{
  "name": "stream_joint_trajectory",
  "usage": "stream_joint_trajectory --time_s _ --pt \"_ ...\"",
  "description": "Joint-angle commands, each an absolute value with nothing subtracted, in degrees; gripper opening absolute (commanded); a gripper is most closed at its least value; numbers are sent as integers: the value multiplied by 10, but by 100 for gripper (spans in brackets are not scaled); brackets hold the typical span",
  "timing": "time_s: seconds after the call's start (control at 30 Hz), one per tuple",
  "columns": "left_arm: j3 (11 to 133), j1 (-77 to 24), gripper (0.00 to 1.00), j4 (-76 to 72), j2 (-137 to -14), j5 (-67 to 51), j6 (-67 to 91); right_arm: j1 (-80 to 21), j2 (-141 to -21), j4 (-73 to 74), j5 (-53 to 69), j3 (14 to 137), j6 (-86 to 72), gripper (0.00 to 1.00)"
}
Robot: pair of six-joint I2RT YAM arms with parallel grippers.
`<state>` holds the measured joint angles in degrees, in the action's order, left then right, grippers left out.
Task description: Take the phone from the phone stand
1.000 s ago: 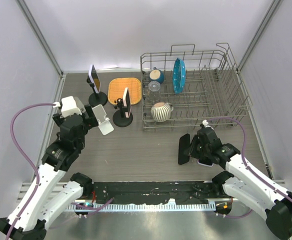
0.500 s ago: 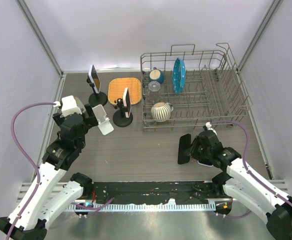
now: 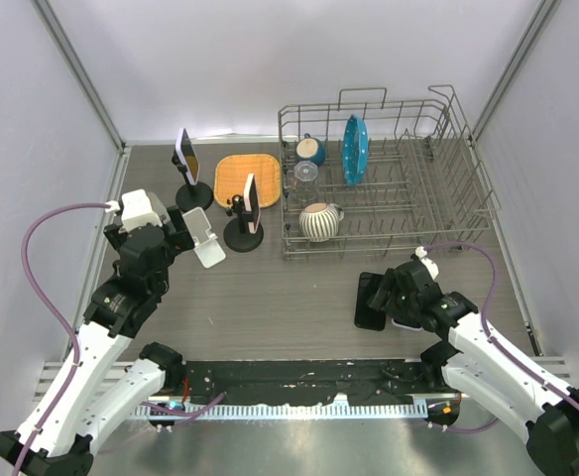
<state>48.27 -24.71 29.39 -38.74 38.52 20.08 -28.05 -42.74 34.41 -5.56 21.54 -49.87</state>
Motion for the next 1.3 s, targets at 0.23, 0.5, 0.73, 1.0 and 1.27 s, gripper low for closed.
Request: stream_joint_trajectory --time_s 0.23,0.5,0.73,1.0,1.27 --pt "482 -243 100 270 -387 388 200 -279 -402 359 -90 254 -497 86" --pt "485 -237 100 273 -396 373 209 -282 -430 252 33 299 -408 88" --pt "480 -236 100 274 -395 377 212 -363 -524 159 37 302 -413 88" --pt "478 -232 100 275 -393 382 210 -434 -660 107 14 306 -442 89" --pt "477 -231 100 274 -394 383 208 -434 -666 178 -67 300 -466 90"
